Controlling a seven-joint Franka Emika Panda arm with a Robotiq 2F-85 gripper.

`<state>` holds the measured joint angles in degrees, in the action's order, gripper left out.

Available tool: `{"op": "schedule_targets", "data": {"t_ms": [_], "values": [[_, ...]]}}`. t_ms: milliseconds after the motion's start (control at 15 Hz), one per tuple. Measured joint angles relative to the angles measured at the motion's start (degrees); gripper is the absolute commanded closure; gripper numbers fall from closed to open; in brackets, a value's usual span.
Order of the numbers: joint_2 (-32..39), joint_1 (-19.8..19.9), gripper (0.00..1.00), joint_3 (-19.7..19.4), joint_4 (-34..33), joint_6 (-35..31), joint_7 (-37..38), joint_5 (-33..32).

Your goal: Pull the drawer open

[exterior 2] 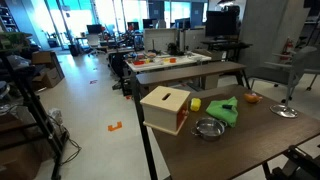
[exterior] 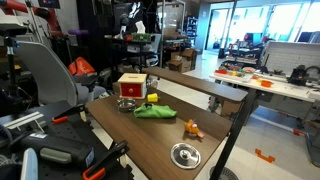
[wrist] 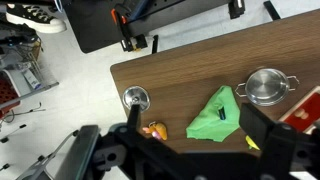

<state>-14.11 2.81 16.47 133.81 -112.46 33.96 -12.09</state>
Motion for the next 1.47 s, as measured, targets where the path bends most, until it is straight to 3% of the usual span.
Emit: {"op": "schedule_targets", "data": {"t_ms": [600, 1067, 1467], "values": [[3.42, -3.44, 0.0, -1.72, 0.2, -3.02, -2.47, -0.2], [15.22, -5.09, 0.0, -2.98, 0.13, -23.85, -5.93, -7.26], [28.74, -7.6, 0.0, -5.4, -1.38, -38.22, -18.39, -5.07]]}}
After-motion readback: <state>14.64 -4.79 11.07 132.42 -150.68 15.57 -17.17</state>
